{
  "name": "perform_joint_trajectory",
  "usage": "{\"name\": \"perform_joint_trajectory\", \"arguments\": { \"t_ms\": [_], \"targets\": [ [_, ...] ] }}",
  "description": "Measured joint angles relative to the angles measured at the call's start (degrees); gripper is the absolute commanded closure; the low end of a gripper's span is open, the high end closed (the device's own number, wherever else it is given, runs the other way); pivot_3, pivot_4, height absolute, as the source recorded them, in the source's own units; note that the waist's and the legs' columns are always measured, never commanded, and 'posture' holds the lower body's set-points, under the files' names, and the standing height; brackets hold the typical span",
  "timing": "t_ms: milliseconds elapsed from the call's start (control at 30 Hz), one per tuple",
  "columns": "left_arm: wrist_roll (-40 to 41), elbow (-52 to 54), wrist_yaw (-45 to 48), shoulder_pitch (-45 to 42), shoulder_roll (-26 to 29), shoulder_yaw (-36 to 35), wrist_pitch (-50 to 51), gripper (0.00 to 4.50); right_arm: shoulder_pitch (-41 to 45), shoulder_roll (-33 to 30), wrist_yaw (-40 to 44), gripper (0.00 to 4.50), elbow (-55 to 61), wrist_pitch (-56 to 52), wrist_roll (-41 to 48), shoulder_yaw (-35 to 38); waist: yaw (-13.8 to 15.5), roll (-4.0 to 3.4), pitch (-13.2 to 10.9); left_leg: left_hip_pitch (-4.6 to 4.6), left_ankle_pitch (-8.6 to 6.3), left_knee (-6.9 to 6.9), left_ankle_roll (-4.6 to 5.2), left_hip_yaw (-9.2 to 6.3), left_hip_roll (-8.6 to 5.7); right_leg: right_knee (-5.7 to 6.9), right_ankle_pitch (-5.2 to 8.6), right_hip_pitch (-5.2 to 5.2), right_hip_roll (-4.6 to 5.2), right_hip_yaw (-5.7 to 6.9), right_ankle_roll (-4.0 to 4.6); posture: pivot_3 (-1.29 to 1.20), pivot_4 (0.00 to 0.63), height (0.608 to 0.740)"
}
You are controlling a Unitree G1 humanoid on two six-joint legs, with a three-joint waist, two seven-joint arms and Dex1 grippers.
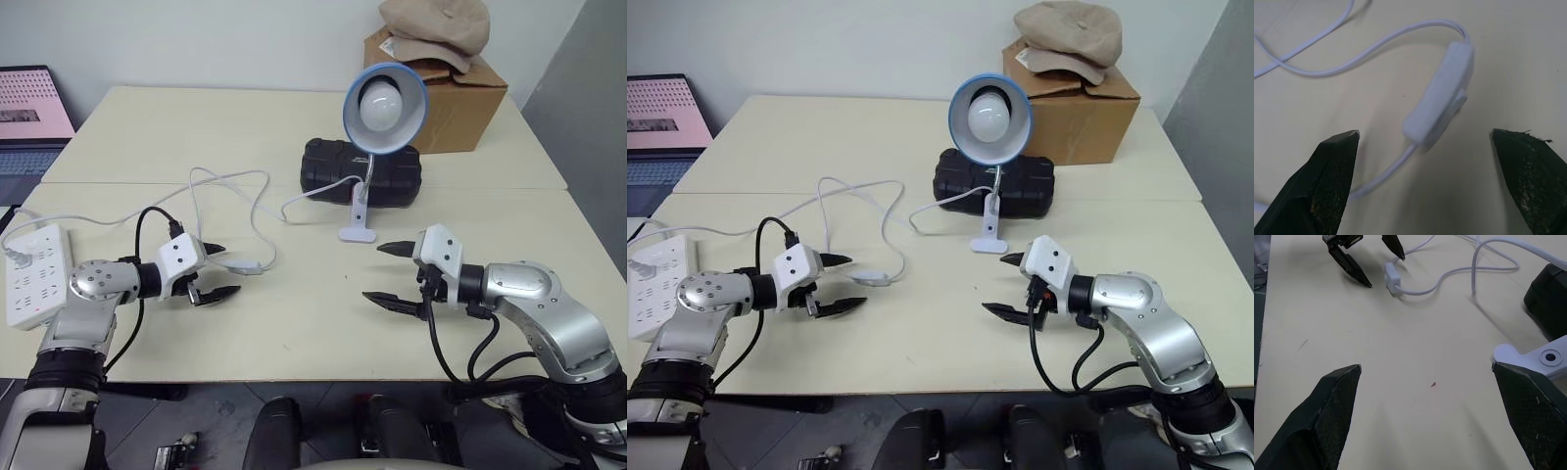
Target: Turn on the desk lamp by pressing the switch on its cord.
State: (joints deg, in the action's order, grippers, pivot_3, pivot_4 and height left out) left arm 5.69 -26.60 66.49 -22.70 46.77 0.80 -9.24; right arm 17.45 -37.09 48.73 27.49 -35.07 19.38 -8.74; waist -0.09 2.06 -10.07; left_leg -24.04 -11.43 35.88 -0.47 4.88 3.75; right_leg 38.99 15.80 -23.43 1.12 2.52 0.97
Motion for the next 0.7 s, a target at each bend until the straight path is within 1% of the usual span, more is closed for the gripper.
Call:
{"name": "perform_joint_trajectory", "arguments": {
  "t_ms": [67,233,267,333,433,500,533,567,700],
  "targets": [
    [-0.1,-1.2,0.7,-0.6,0.0,0.3,-0.5,1.17,0.0,0.0,-0.1,0.0,0.2,-0.4,0.1,0.0,0.0,0.0,0.0,0.0,0.0,0.02,0.0,0.0,0.0,0.0,0.0,0.0,0.0,-0.01,0.0,0.0,0.15,0.74],
    [-0.1,-2.1,3.1,-1.3,0.0,1.1,-1.2,2.11,-0.1,0.0,-0.3,0.0,1.1,-0.7,0.2,0.0,0.0,0.0,0.0,0.0,0.0,0.06,0.0,0.0,-0.01,0.01,-0.02,0.02,0.01,-0.02,-0.03,0.0,0.15,0.74],
    [0.0,-2.1,3.3,-1.2,0.0,1.1,-1.2,2.4,-0.1,0.0,-0.3,0.0,1.3,-0.8,0.3,0.0,0.0,0.0,0.0,0.0,0.0,0.07,0.0,0.0,0.0,0.01,-0.02,0.02,0.01,-0.02,-0.03,0.0,0.15,0.74],
    [0.0,-2.1,3.6,-1.1,0.2,1.1,-1.2,2.77,-0.2,0.0,-0.3,0.0,1.4,-0.8,0.3,0.0,0.0,0.0,0.0,0.0,0.0,0.07,0.0,-0.01,0.0,0.01,-0.02,0.02,0.01,-0.01,-0.03,0.0,0.15,0.74],
    [0.2,-1.2,4.1,-0.4,0.5,1.0,-0.9,3.53,-0.2,0.0,-0.3,0.0,1.4,-0.9,0.3,0.0,0.0,0.0,0.0,0.0,0.0,0.07,0.0,0.01,-0.01,0.01,-0.02,0.03,0.01,-0.03,-0.03,0.0,0.15,0.74],
    [0.5,-0.2,4.6,0.3,0.7,1.0,-0.2,3.92,-0.1,0.0,-0.2,0.0,1.4,-0.9,0.3,0.0,0.0,0.0,0.0,0.0,0.0,0.07,0.0,0.01,-0.01,0.01,-0.02,0.03,0.01,-0.03,-0.03,0.0,0.15,0.74],
    [0.7,0.5,5.0,0.8,0.7,1.0,0.2,4.07,-0.1,0.0,-0.2,0.0,1.4,-0.9,0.3,0.0,0.0,0.0,0.0,0.0,0.0,0.07,0.0,0.01,-0.01,0.01,-0.02,0.03,0.01,-0.03,-0.03,0.0,0.15,0.74],
    [0.8,0.8,5.1,1.0,0.8,1.0,0.4,4.12,-0.1,0.0,-0.2,0.0,1.4,-0.9,0.3,0.0,0.0,0.0,0.0,0.0,0.0,0.08,0.0,0.0,-0.01,0.01,-0.02,0.03,0.01,-0.03,-0.03,0.0,0.15,0.74],
    [2.5,7.3,6.9,3.8,1.5,1.1,4.5,4.12,0.1,0.0,-0.1,0.0,1.3,-0.7,0.3,0.0,0.0,0.0,0.0,0.0,0.0,0.08,0.0,0.0,0.0,0.01,-0.02,0.03,0.01,-0.03,-0.03,0.0,0.15,0.74]
  ]
}}
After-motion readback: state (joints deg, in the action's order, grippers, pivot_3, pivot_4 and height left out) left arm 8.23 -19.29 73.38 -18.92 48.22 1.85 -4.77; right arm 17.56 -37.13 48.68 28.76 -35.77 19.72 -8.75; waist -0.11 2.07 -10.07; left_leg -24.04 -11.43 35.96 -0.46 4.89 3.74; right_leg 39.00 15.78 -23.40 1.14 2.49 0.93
